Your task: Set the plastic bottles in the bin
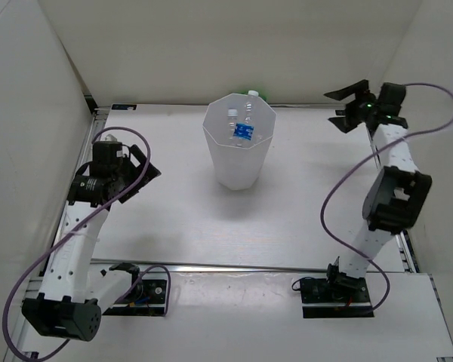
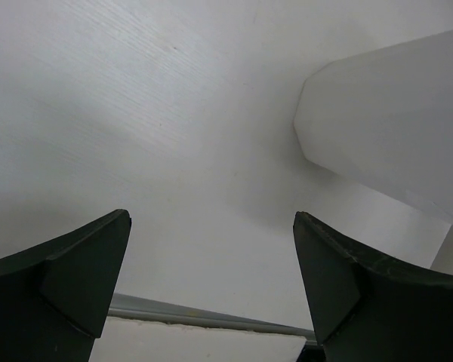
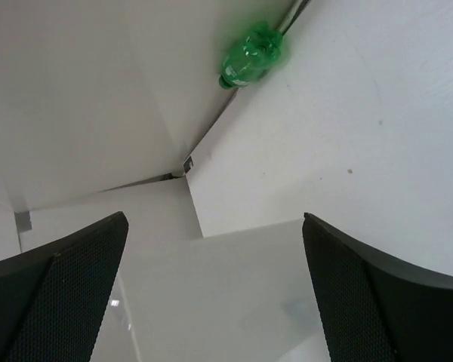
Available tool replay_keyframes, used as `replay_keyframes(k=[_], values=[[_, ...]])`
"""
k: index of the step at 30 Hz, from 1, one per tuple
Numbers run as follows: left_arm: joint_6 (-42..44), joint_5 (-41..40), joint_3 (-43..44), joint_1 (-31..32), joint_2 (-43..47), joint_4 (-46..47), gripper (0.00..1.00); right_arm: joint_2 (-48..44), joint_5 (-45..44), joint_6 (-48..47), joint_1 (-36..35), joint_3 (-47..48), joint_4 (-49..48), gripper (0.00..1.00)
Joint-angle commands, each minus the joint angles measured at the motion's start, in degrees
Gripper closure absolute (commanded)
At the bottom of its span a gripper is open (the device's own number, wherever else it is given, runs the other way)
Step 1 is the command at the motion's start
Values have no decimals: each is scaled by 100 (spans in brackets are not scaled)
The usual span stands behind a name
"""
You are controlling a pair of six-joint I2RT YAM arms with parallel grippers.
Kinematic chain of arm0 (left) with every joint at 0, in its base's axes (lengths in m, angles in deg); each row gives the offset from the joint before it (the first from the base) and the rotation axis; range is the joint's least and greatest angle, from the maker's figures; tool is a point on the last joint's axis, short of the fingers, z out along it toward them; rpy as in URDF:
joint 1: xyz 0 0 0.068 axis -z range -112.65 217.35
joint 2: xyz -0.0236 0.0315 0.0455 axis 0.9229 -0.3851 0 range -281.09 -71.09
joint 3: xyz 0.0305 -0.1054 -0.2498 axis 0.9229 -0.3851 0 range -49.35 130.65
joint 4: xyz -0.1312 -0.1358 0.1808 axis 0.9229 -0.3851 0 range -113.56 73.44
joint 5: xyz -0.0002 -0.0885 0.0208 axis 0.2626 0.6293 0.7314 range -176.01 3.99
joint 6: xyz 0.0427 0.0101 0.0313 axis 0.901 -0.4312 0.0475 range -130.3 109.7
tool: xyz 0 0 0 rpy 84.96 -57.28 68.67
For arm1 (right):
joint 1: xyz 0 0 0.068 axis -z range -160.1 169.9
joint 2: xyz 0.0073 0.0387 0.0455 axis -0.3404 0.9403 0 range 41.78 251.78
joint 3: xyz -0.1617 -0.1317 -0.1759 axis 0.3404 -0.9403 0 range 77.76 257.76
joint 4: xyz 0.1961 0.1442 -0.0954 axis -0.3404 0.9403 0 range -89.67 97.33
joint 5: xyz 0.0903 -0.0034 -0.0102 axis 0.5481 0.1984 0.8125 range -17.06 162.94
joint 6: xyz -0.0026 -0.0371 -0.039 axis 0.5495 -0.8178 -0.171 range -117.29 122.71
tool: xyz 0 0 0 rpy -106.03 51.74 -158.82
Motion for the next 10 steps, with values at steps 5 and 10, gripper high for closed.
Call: replay_keyframes(k=[5, 10], values=[[638, -976, -258, -39, 1216, 665, 0, -1925, 34, -1878, 949, -1051, 1562, 0], [147, -2145, -653, -39, 2227, 1482, 0, -2857, -318, -2732, 1354, -1253, 2405, 0]])
